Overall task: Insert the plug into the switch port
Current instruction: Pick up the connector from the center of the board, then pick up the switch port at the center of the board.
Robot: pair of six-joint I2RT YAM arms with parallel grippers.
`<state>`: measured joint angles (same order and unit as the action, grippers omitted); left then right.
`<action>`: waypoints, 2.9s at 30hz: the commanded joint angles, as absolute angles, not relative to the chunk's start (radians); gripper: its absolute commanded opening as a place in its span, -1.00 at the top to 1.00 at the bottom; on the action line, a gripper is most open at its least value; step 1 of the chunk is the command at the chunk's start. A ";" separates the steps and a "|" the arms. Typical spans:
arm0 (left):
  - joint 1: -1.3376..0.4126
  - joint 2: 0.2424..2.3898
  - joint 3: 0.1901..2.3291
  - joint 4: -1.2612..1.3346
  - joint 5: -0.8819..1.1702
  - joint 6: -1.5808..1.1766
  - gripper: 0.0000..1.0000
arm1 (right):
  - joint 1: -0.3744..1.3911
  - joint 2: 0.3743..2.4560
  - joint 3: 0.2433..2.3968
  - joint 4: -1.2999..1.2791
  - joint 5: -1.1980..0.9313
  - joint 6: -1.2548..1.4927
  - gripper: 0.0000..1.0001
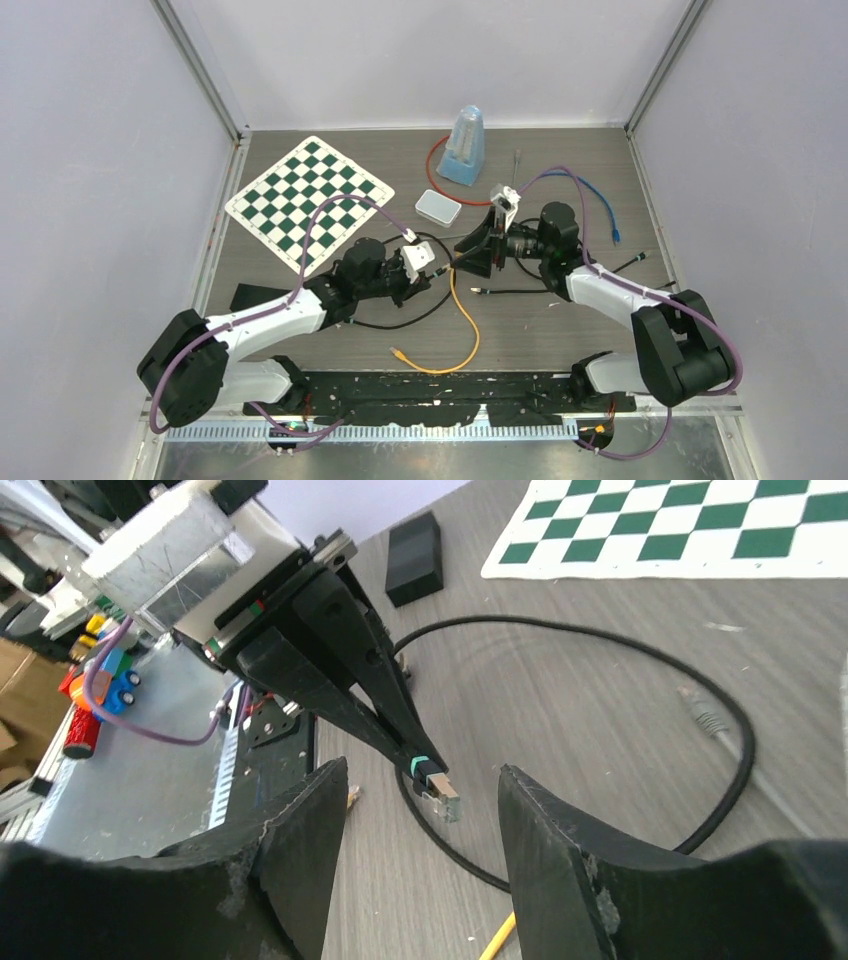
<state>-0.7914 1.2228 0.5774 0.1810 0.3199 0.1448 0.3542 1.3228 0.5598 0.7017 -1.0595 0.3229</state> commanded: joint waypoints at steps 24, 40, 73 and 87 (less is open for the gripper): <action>-0.766 1.232 0.629 0.196 0.449 0.079 0.61 | 0.431 1.347 0.621 0.516 -0.988 0.361 0.82; -0.845 1.166 0.545 0.488 0.269 0.447 0.12 | 0.431 1.328 0.657 0.452 -0.800 0.744 0.90; -0.845 1.232 0.575 0.491 0.172 0.419 1.00 | 0.428 1.297 0.734 0.250 -0.728 0.656 0.23; -0.808 1.288 0.634 0.175 -0.211 -0.033 1.00 | 0.384 1.497 1.153 -0.151 -0.379 0.007 -0.64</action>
